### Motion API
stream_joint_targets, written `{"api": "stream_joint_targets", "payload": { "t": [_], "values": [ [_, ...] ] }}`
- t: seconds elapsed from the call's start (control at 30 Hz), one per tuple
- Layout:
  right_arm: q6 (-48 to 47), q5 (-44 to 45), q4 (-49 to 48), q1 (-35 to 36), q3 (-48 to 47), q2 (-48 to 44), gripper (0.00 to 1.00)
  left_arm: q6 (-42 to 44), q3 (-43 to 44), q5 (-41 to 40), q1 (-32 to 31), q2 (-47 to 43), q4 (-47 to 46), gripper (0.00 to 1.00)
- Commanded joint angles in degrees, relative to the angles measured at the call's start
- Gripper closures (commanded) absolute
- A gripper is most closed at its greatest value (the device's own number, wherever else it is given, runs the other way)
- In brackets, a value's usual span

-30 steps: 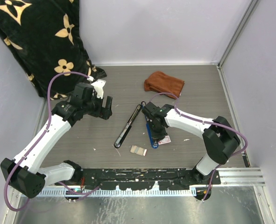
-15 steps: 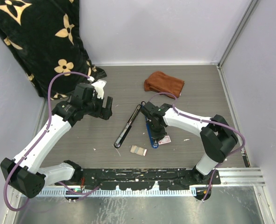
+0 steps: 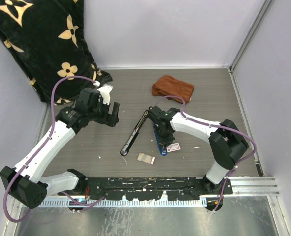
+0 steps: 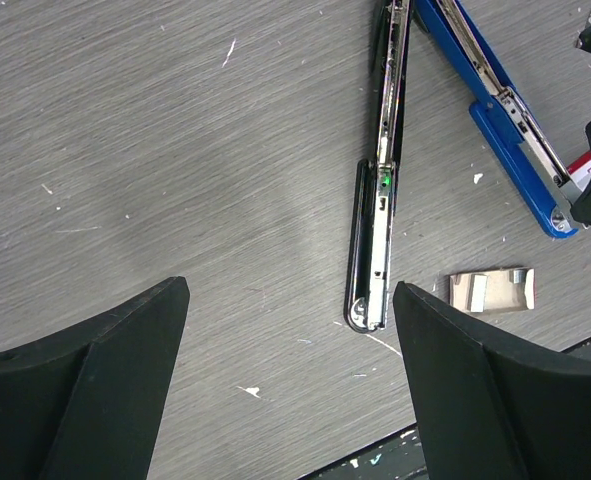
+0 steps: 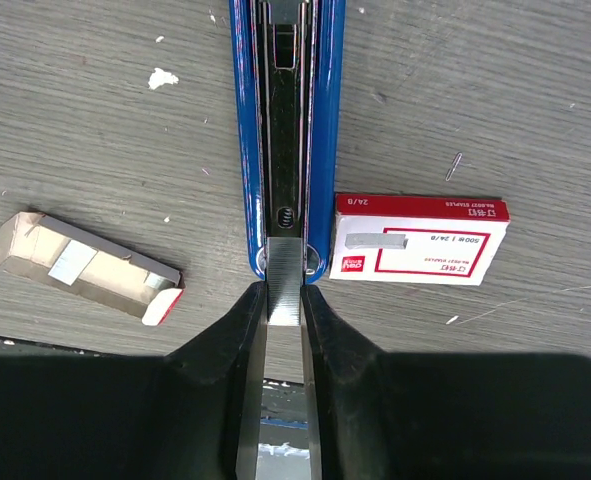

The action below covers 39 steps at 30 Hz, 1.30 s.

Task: Load the staples into the stapler
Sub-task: Install the staple into the stapler.

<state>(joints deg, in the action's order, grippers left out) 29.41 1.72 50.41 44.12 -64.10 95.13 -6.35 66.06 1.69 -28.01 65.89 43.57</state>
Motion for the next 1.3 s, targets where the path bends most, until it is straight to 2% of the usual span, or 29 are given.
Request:
{"api": "stream_joint_targets", "payload": {
  "t": [0.0,0.33,0.57,0.77,1.03,1.1,1.27],
  "values": [
    [-0.77,1.89,-0.68,-0.29,-2.09,0.33,0.76,0.99,0.74,-0.45,-0.38,-0.94,-0.77,0.14],
    [-0.69,2.22,0.11,-0.34,-2.36,-1.23,0.59,0.99,0.73,-0.46,-0.55,-0.93,-0.74,0.14],
    [-0.18,1.98,0.62,-0.3,-3.66,-3.58,0.58,0.91,0.65,-0.35,-0.54,-1.09,-0.9,0.13],
    [-0.32,4.08,0.26,-0.25,-3.32,-10.42,0.58,0.49,-0.23,-0.37,0.04,-1.83,-2.44,0.13],
    [2.16,3.15,-7.9,0.27,6.64,-23.28,0.59,0.82,-3.99,-3.86,1.19,-6.48,-7.66,0.13],
    [5.06,1.83,-11.68,0.94,9.96,-25.69,0.59,1.18,-4.94,-5.34,1.24,-7.78,-8.72,0.1],
    [12.37,2.02,-20.25,4.53,16.53,-27.72,0.51,1.78,-5.94,-7.58,1.28,-8.46,-9.6,0.09]
  ]
}}
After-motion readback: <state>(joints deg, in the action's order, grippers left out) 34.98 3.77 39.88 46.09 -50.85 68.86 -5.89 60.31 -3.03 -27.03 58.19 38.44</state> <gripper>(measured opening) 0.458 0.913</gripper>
